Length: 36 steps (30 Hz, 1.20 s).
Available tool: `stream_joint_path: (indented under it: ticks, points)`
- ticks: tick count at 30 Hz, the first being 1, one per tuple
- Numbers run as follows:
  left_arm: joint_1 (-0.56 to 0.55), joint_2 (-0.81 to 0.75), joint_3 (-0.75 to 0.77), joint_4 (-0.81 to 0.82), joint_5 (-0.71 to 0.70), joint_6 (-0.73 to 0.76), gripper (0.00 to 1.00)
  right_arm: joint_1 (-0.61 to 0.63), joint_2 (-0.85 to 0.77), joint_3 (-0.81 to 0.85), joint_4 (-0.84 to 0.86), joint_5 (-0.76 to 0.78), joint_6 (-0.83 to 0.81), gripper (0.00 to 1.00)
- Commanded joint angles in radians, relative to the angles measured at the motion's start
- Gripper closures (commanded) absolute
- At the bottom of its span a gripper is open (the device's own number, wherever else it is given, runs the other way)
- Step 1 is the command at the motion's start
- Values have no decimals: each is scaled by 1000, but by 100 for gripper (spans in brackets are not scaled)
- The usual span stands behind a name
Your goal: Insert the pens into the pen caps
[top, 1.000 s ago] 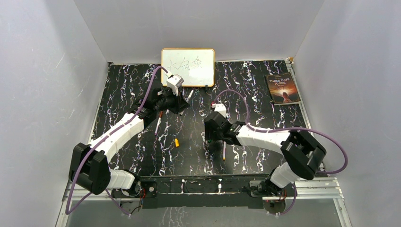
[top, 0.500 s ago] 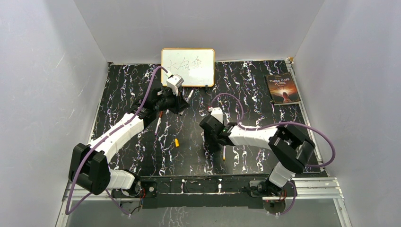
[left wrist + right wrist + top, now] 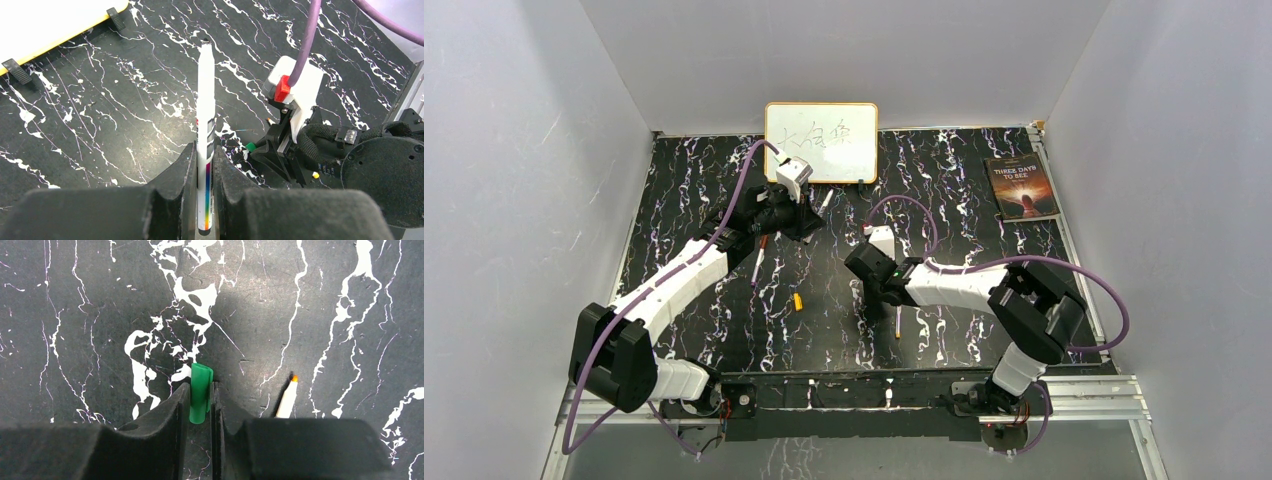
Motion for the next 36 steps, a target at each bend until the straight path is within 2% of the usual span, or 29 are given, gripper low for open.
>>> stream_joint_path:
  ticks: [1,10,18,23,28,33,36]
  points:
    - [-1,-45,2,4,19,5,100,4,21,35,-4,23,-11,84]
    - [-2,-44,1,8,26,1,100,4,30,39,-3,-9,-43,100]
    - [-1,-40,-18,79,74,-76,100,-25,-115,27,45,-10,-63,100]
    - [-20,-65,-158,362,74,-332,100,-63,-261,-2,145,13,-76,100]
    - [-136,-95,-251,529,12,-452,100,-160,-382,-59,282,-63,-53,100]
    - [-182,-127,-422,889,-59,-715,100,-230,-497,-120,469,-142,-46,100]
    - [-201,-135,-456,971,-102,-759,100,-242,-544,-138,547,-154,-37,100]
